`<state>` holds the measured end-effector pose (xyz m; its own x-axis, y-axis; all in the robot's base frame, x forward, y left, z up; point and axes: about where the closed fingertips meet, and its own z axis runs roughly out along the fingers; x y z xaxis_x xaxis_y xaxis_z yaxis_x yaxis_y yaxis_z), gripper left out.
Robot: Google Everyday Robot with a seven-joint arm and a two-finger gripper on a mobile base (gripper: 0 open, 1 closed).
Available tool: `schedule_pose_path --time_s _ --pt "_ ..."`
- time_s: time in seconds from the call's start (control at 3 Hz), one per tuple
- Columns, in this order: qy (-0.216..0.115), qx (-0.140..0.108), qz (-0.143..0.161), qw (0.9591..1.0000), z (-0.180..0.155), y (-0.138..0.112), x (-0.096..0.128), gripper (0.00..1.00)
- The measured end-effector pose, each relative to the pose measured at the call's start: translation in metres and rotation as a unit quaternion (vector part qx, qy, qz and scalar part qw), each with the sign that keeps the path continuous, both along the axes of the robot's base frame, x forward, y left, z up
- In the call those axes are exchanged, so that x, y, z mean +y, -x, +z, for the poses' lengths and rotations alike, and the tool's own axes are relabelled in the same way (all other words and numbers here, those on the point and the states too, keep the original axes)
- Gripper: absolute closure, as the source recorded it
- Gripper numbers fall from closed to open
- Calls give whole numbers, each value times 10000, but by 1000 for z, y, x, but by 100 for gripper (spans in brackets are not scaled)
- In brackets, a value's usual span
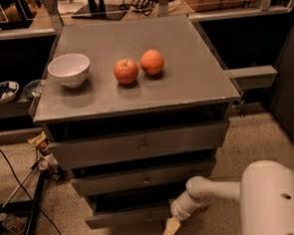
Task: Open bottom drawer
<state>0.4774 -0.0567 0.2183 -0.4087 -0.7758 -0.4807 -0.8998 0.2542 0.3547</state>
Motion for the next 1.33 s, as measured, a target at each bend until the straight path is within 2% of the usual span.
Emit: schedule_pose_path --time_s 1.0,1.33 --pt "-146 127 119 9997 9 25 -15 0" --pt "-152 134 125 9997 12 26 -15 0"
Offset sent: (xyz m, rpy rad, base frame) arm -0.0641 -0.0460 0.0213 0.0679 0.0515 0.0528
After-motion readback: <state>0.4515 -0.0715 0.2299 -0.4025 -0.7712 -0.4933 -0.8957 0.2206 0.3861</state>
